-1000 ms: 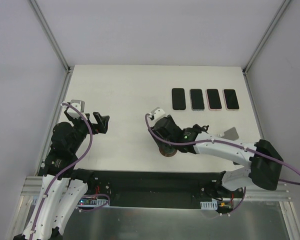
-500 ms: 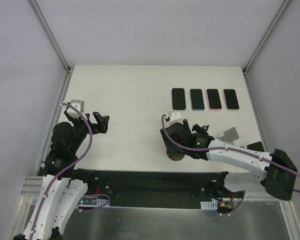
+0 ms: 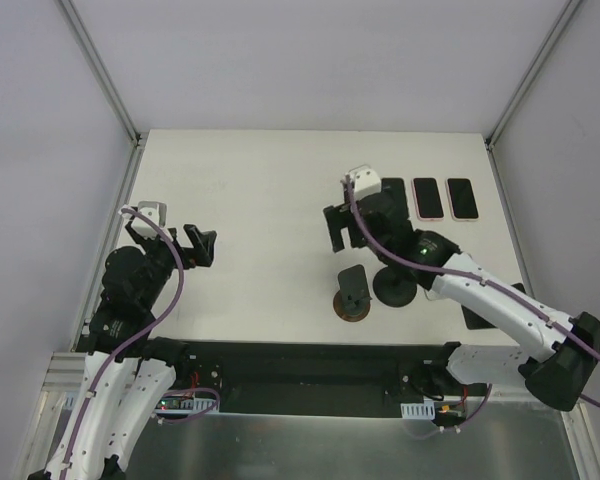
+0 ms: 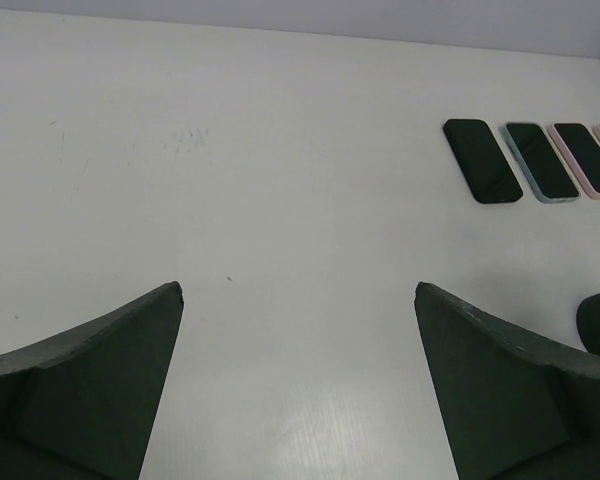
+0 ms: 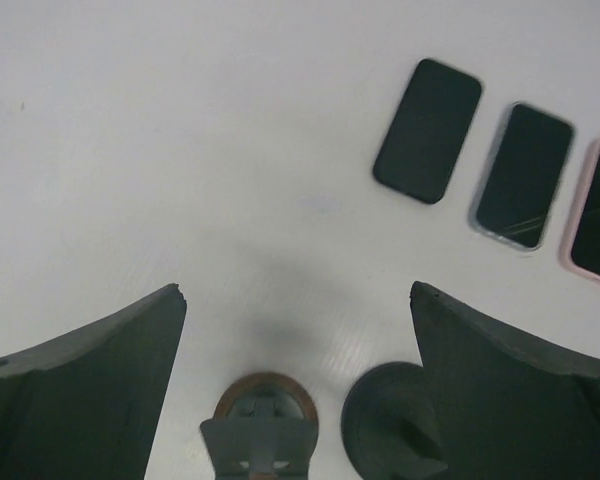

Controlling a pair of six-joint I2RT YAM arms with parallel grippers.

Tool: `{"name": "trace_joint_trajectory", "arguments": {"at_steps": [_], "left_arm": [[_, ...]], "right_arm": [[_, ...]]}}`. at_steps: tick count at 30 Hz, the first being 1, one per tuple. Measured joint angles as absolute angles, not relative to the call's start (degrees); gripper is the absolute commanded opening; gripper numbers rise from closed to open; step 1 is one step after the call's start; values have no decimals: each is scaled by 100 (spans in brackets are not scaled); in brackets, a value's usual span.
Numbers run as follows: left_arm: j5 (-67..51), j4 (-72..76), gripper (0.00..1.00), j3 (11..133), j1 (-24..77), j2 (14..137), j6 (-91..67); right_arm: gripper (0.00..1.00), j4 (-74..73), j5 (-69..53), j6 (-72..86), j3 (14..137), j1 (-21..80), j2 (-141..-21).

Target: Remove the phone from the phone stand

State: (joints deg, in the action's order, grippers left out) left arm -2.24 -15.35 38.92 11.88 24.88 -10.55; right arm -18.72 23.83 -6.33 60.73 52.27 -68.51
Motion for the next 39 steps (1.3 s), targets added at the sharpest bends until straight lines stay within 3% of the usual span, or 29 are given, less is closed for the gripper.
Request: {"name": "trace_joint_trajectory", "arguments": {"at_steps": [7,12,26,31,39], "left_arm": [[163,-1533,99,3872,1188,2204,-1048],[510,-1535,99,3872,1188,1977,-1050],[1144,-1590,99,4073,1188,790,-1116],[1310,-1520,99,4112,1188,97,-1087],[1555,-1417,99,3793,1188,12,-1026]], "right_arm": [[96,-2143,2248,-692,6403,3575,-6311],[96,-2609,2753,-572,6029,2746,-4792],[96,-2744,4342,-1203,4613,2567,-128],[96,-2491,4403,-1485,4049,2558,-54],[96,-2434,4370,-1706,3846,2558,-54]]}}
